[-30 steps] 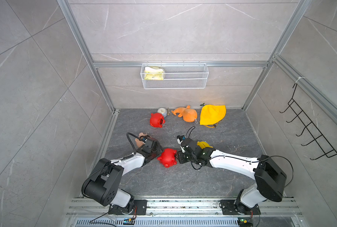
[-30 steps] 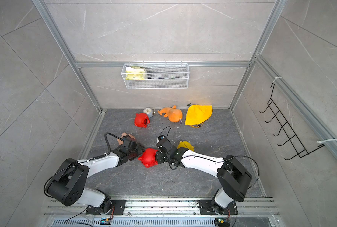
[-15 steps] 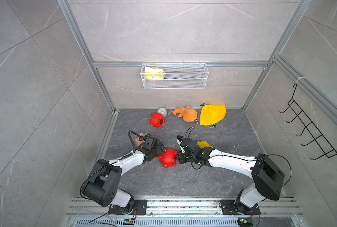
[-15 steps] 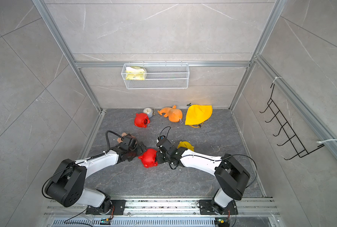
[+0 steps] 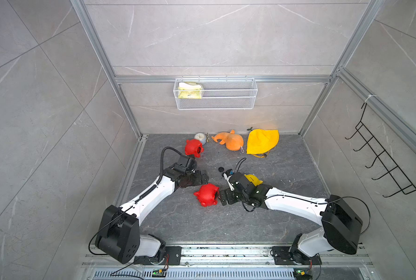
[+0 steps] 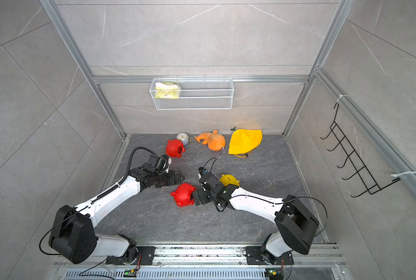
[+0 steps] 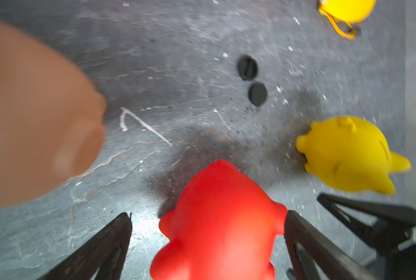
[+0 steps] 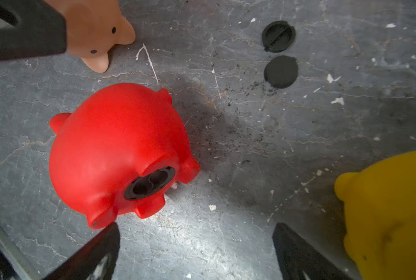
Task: Open piggy banks
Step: Adjust the piggy bank at the center of the board.
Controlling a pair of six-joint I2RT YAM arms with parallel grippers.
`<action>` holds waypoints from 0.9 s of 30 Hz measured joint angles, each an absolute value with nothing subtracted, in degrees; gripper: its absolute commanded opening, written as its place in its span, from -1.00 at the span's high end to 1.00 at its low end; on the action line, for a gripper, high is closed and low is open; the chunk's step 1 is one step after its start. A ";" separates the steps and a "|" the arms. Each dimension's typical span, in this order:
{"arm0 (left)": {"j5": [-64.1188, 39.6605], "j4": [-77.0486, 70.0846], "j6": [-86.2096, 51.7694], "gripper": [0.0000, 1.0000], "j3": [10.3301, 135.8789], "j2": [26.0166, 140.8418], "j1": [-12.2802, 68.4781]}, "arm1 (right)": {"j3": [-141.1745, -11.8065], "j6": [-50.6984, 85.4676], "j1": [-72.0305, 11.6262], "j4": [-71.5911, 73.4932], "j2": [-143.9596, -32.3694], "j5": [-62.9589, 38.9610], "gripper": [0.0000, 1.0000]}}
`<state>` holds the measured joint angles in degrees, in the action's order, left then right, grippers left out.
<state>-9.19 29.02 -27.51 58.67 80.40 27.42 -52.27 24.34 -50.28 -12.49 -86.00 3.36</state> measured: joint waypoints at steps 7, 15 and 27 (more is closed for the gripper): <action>-11.03 39.07 -18.46 -0.99 66.92 85.78 30.37 | -50.43 22.76 -48.53 -10.90 -82.48 2.20 -0.99; -10.31 47.05 -14.37 -0.99 73.78 91.68 33.12 | -46.24 20.64 -47.64 -6.72 -81.19 1.48 -0.99; -6.68 51.53 -12.36 -0.99 75.16 96.86 35.48 | -44.05 19.57 -47.64 -4.62 -81.10 0.45 -0.98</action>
